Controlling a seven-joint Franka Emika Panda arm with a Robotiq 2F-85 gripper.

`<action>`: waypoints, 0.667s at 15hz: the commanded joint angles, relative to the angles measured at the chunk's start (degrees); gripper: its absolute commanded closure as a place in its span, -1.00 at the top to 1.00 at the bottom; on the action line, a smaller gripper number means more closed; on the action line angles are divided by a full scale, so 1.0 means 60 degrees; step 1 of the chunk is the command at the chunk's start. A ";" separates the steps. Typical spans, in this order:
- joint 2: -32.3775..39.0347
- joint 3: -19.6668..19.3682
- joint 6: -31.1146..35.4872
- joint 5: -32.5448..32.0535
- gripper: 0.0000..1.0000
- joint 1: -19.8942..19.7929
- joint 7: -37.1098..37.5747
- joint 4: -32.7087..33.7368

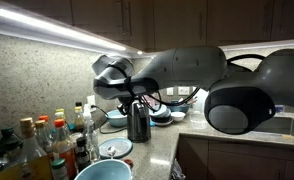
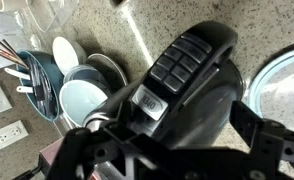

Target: Turn off the black electric kettle then open the lid

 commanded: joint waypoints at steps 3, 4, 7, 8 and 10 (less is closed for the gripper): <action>0.0079 0.0060 -0.0003 0.0024 1.00 0.0172 -0.0089 -0.0187; 0.0088 0.0061 -0.0020 0.0030 1.00 0.0201 -0.0086 -0.0191; 0.0123 0.0052 -0.0138 0.0040 1.00 0.0297 -0.0016 -0.0211; 0.0122 0.0064 -0.0203 0.0068 1.00 0.0317 0.0008 -0.0233; 0.0132 0.0087 -0.0331 0.0123 1.00 0.0336 0.0054 -0.0279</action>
